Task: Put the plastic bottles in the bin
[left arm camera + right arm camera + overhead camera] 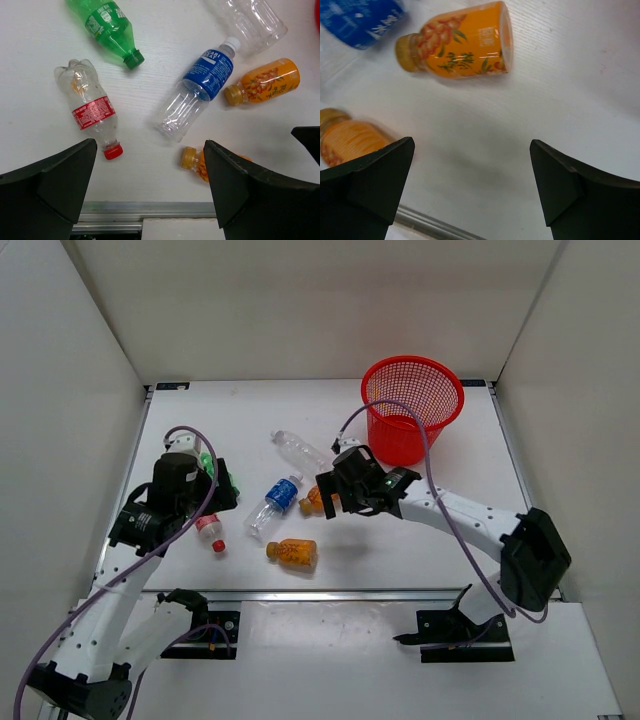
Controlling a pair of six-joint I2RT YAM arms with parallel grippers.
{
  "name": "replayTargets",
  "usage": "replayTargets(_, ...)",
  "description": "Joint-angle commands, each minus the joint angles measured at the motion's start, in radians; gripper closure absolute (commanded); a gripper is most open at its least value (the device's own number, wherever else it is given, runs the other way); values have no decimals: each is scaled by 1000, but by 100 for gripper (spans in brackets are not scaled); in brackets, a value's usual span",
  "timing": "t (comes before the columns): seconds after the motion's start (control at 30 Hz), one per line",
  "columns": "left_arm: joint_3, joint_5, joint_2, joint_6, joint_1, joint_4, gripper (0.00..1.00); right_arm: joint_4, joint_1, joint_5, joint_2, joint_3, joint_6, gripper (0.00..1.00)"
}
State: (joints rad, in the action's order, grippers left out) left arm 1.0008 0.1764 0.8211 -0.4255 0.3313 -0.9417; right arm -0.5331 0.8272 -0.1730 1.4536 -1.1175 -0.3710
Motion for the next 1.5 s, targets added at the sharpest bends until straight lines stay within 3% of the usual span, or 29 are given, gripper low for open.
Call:
replayTargets(0.0, 39, 52, 19, 37, -11, 43, 1, 53, -10, -170, 54, -30, -176, 3)
replayTargets(0.33, -14, 9, 59, 34, -32, 89, 2, 281, -2, -203, 131, -2, -318, 3)
replayTargets(0.63, -39, 11, 70, 41, -29, 77, 2, 211, 55, -273, 255, -87, -500, 4)
replayTargets(0.83, -67, -23, 41, 25, -12, 66, 1, 238, 23, -303, 307, -79, -603, 6)
replayTargets(0.93, -85, -41, 29, 16, -14, 64, 2, 300, 7, -287, 346, -61, -586, 7)
replayTargets(1.17, -96, -51, -10, 13, -18, 35, 1, 272, -13, -293, 429, -134, -586, 10)
replayTargets(1.23, -102, -43, -16, 10, -20, 31, 1, 269, -16, -301, 433, -125, -605, 14)
replayTargets(1.3, -108, -54, -25, 11, -20, 37, 2, 271, -16, -299, 416, -111, -617, 34)
replayTargets(1.47, -131, -63, -20, 14, -15, 64, 2, 251, 3, -368, 312, -45, -562, 54)
